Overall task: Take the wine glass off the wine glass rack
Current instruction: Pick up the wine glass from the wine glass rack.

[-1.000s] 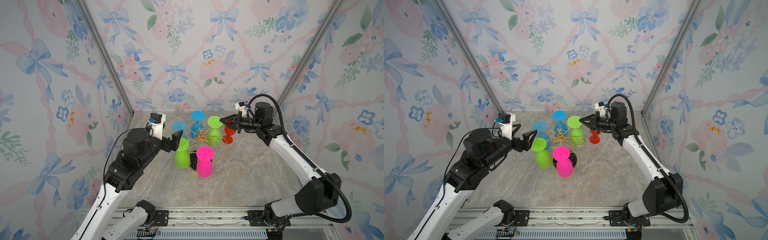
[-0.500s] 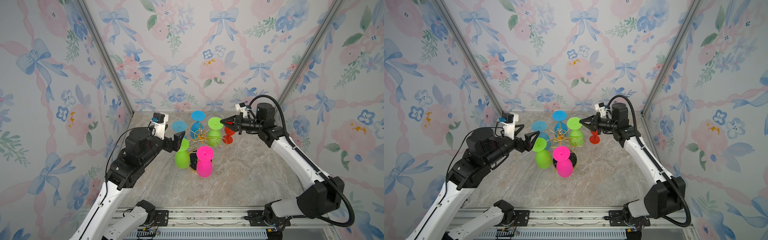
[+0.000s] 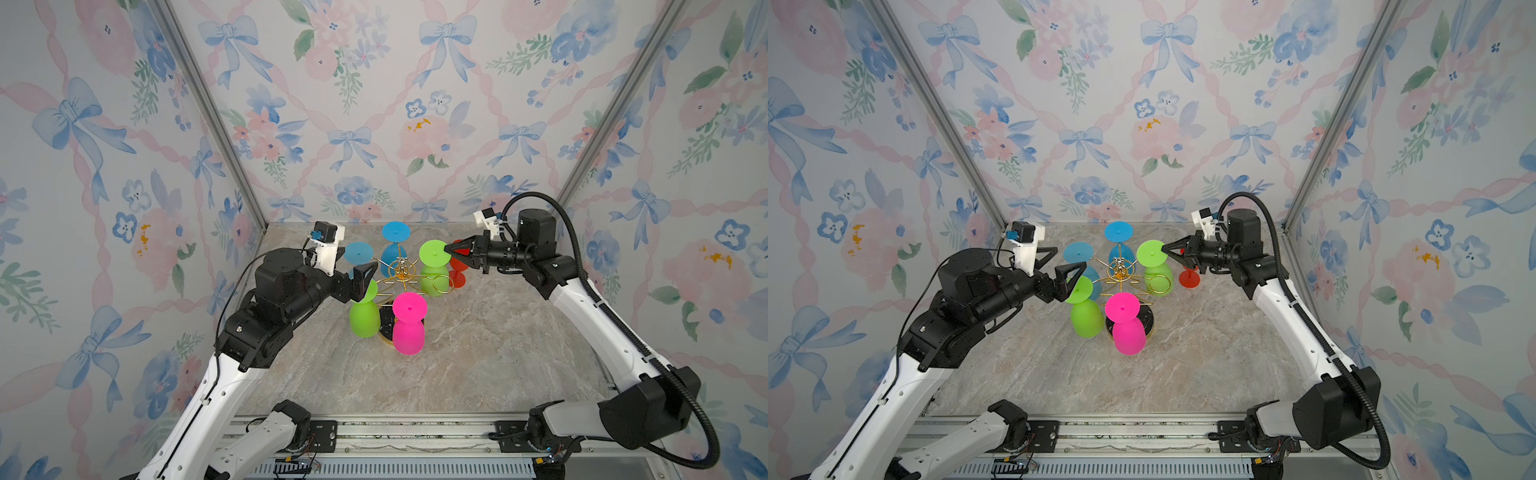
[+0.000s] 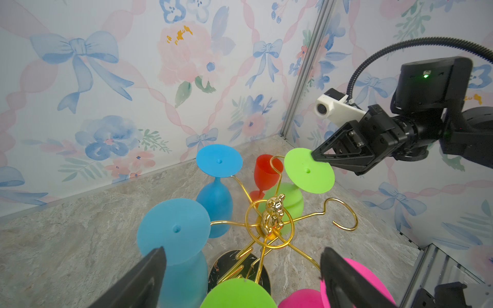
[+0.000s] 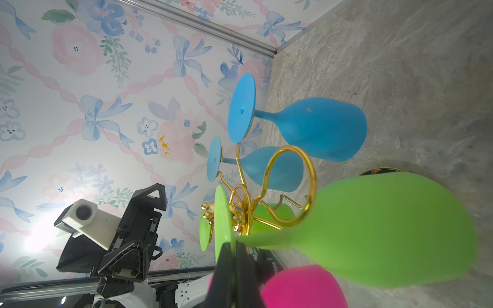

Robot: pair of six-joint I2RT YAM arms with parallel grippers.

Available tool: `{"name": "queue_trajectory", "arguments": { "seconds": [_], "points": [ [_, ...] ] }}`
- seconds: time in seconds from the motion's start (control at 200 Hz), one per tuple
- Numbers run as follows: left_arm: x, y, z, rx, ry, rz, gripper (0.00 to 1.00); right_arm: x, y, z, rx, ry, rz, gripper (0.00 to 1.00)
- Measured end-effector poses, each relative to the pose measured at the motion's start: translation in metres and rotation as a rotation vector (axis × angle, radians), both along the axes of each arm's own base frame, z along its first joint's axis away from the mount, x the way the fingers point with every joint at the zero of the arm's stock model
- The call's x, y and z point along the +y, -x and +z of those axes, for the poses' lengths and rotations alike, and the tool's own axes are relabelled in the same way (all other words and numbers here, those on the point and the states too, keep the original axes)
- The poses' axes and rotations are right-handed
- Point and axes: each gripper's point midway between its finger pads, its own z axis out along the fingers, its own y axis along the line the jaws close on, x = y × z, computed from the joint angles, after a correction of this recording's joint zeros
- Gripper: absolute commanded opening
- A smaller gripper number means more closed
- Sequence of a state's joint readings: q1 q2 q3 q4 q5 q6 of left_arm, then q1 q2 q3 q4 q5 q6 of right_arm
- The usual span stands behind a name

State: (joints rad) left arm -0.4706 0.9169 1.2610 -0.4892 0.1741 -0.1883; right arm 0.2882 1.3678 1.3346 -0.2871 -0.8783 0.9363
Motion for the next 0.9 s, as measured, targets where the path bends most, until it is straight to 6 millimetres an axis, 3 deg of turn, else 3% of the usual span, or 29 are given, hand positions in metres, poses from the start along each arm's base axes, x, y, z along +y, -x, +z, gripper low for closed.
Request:
{"name": "queue_trajectory", "arguments": {
  "seconds": [0.425,0.695,0.9],
  "points": [
    [-0.025,-0.001,-0.005,0.055,0.02,-0.125,0.92,-0.04,0.021,0.018,-0.09,0.044,-0.08,0.0],
    [-0.041,-0.002,0.006,0.093,0.074,-0.193,0.9,-0.069,0.038,0.016,-0.191,0.182,-0.16,0.0],
    [-0.071,0.009,0.004,0.144,0.101,-0.279,0.9,-0.086,0.064,0.043,-0.418,0.275,-0.207,0.0]
  ]
}}
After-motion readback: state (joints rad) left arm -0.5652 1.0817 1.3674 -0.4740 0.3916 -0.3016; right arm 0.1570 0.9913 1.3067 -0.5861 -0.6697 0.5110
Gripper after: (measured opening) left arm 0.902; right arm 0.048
